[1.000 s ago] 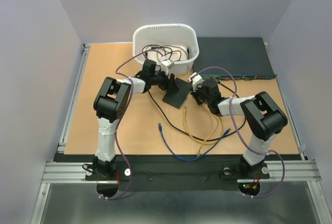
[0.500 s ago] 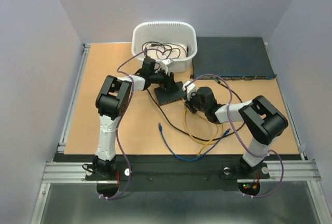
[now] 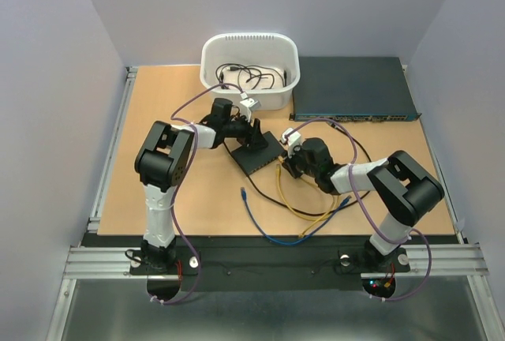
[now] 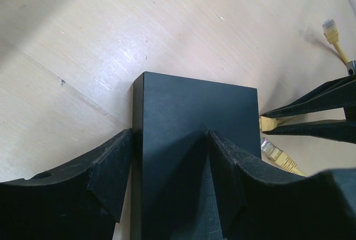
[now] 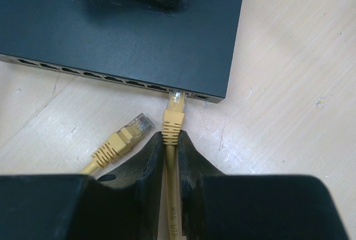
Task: Insert the plug into the switch port
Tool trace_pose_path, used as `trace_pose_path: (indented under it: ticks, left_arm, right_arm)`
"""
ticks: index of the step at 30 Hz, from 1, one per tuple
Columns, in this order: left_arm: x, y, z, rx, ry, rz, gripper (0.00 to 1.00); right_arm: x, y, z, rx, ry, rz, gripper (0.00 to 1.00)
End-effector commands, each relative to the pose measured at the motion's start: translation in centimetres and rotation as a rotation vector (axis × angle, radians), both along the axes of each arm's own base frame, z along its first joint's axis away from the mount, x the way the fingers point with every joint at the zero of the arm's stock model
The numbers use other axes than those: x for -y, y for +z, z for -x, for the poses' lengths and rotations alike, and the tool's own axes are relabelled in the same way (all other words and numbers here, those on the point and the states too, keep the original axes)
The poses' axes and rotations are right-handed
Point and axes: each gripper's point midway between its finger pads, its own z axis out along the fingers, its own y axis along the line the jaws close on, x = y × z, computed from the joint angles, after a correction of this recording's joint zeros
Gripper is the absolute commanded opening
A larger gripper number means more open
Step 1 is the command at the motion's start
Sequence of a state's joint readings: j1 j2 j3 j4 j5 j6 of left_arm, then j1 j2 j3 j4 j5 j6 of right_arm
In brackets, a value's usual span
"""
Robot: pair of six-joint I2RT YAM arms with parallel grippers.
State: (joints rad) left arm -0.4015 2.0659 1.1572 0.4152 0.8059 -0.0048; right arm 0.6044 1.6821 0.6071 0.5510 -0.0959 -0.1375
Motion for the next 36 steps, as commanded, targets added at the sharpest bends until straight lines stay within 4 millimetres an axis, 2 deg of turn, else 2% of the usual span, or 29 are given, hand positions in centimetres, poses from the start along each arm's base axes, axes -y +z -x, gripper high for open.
trace_pose_path:
  ticks: [1, 4, 7, 12, 15, 17, 19, 22, 24, 25, 27, 28, 29, 31, 32, 34, 35, 36]
  left_arm:
    - [3.2, -0.7, 5.0, -0.137, -0.155, 0.012, 0.65]
    - [3.6, -0.6, 5.4, -0.143, -0.183, 0.019, 0.65]
    - [4.0, -1.5, 6.0, -0.147, -0.226, 0.010, 0.65]
    - [4.7, -2.6, 7.6, -0.166, -0.268, -0.013, 0.65]
    - [4.9, -3.1, 8.6, -0.203, -0.294, -0.008, 0.64]
    - [5.2, -3.4, 9.8, -0.226, -0.325, -0.007, 0.64]
    - [5.5, -3.7, 10.8, -0.246, -0.354, -0.018, 0.65]
    - [5.6, -4.1, 11.1, -0.259, -0.363, -0.035, 0.65]
    - [5.0, -4.6, 10.0, -0.254, -0.301, -0.088, 0.65]
    - [4.6, -4.2, 9.5, -0.251, -0.276, -0.094, 0.65]
    - [2.7, -4.1, 7.6, -0.246, -0.179, -0.126, 0.65]
    - [1.6, -3.3, 7.0, -0.230, -0.133, -0.126, 0.66]
    - [-0.1, -3.2, 5.5, -0.236, -0.053, -0.137, 0.66]
    - [-2.2, -2.1, 3.6, -0.227, 0.055, -0.132, 0.66]
    - [-3.2, -2.2, 2.9, -0.232, 0.103, -0.133, 0.66]
    - [-5.7, -2.1, 0.4, -0.259, 0.273, -0.138, 0.66]
    - [-6.4, -2.1, -0.3, -0.258, 0.332, -0.154, 0.66]
    - [-7.5, -2.4, -1.2, -0.244, 0.408, -0.191, 0.65]
  right_arm:
    - [-1.4, 4.0, -3.0, 0.159, -0.016, -0.064, 0.00]
    - [-1.5, 4.8, -3.4, 0.193, -0.007, -0.058, 0.00]
    - [-2.2, 5.1, -4.4, 0.221, 0.004, -0.056, 0.01]
    - [-3.8, 5.1, -7.3, 0.265, 0.016, -0.038, 0.01]
    - [-4.4, 6.0, -8.6, 0.304, 0.014, -0.053, 0.00]
    - [-5.1, 7.6, -10.1, 0.340, 0.024, -0.086, 0.00]
    - [-5.5, 7.8, -10.4, 0.347, 0.049, -0.099, 0.00]
    - [-6.2, 8.4, -10.5, 0.345, 0.076, -0.127, 0.01]
    - [-6.3, 8.8, -10.0, 0.317, 0.070, -0.154, 0.00]
    - [-5.8, 8.0, -9.7, 0.284, 0.051, -0.139, 0.00]
    - [-4.8, 8.2, -9.2, 0.257, -0.001, -0.145, 0.00]
    - [-3.9, 7.9, -9.1, 0.247, -0.042, -0.130, 0.01]
    - [-3.1, 7.7, -8.5, 0.228, -0.077, -0.135, 0.03]
    - [-2.0, 7.2, -7.8, 0.198, -0.120, -0.123, 0.09]
    - [-1.7, 7.3, -7.5, 0.194, -0.130, -0.122, 0.22]
    - [-0.5, 7.4, -6.6, 0.179, -0.168, -0.117, 0.36]
    - [-0.2, 7.4, -6.4, 0.173, -0.175, -0.109, 0.48]
    - [0.1, 8.3, -6.2, 0.183, -0.183, -0.109, 0.51]
